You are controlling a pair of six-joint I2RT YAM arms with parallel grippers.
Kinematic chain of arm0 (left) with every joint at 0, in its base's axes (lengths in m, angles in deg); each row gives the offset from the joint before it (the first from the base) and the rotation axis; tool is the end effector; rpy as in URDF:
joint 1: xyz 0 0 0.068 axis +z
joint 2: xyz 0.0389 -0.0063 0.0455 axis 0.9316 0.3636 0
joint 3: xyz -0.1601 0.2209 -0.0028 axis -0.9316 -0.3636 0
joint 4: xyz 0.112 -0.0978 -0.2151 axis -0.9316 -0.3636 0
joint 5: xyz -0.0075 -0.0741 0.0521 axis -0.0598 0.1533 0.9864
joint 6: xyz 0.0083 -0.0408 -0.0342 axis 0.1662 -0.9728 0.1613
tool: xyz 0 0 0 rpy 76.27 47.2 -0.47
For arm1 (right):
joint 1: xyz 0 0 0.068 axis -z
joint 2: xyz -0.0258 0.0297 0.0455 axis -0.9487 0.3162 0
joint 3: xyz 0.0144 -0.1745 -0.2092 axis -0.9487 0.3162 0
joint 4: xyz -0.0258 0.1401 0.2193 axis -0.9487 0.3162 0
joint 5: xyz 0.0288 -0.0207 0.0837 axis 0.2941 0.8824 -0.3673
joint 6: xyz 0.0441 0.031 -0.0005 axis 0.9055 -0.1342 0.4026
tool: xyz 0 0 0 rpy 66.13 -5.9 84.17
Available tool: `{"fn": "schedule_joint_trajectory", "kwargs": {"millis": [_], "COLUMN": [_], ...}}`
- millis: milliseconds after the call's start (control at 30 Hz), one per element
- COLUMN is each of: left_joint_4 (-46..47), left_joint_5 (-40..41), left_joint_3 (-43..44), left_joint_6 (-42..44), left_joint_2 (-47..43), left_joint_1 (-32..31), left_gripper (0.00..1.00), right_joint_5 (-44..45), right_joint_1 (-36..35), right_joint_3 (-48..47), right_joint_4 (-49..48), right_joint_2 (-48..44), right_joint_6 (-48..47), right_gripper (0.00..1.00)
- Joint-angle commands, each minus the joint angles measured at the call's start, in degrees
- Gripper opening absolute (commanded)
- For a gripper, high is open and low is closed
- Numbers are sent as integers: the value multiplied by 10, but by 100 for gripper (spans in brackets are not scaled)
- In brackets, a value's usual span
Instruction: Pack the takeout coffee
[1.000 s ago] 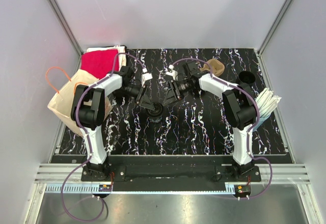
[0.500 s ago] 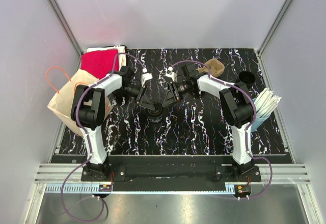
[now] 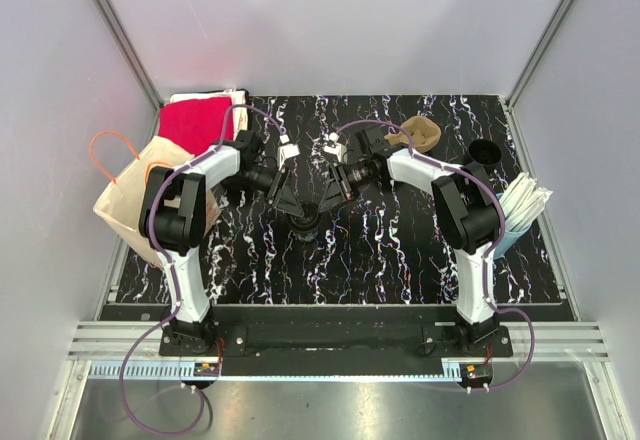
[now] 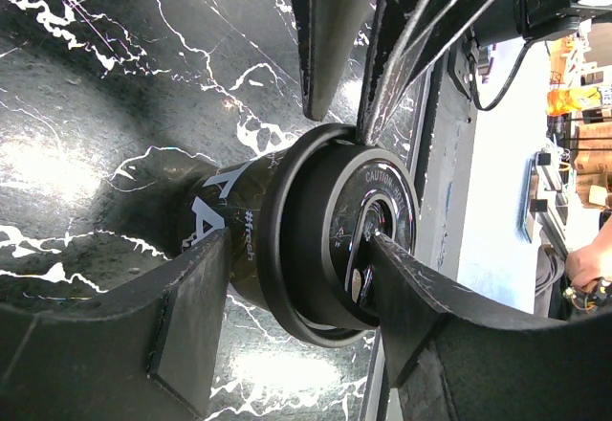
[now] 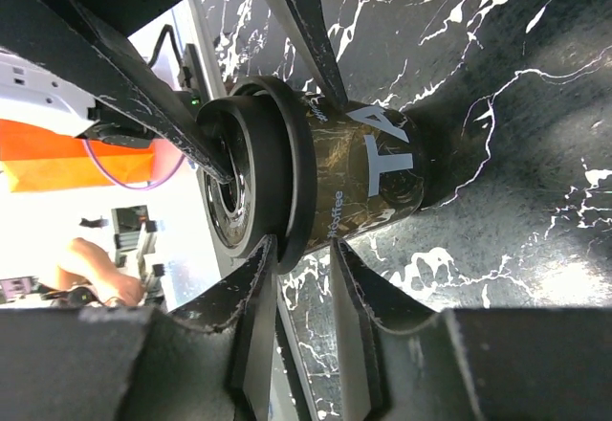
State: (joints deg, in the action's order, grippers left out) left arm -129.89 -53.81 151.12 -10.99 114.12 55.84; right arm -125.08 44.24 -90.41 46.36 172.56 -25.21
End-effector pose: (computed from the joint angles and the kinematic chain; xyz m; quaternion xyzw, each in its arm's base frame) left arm 0.3538 -0.1138 0.1749 0.3296 0.7740 -0.5263 0.1239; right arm 0.3700 0.2261 0.1690 -0.2902 0.7922 0.5310 0.0787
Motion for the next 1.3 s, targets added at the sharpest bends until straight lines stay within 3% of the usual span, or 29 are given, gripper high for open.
{"fn": "schedule_joint_trajectory", "kwargs": {"millis": [0,300,500,700,933,1267], "left_joint_4": [29,35,35,38,40,40], "left_joint_5": [88,101,100,97,97,96], "left_joint_3": [-21,-31,-36,-39,-43,-44], "left_joint_6": [22,19,18,19,18,16], "left_joint_2": [6,-2,-3,-6,-9,-9], "left_joint_1": [-7,-13,-13,-13,-13,-13], "left_gripper": [59,58,58,58,58,57], "right_joint_5": [119,232,247,173,55,-49], "right_joint_1": [-24,-54,-57,-57,-48,-19], "right_joint_3": [29,43,57,64,47,36], "right_joint_4": [18,19,13,-3,-8,-11], "right_joint_2": [2,5,15,20,-29,-46], "right_joint_6": [-63,-88,-89,-73,-65,-52], "right_gripper": [31,33,43,59,59,59]}}
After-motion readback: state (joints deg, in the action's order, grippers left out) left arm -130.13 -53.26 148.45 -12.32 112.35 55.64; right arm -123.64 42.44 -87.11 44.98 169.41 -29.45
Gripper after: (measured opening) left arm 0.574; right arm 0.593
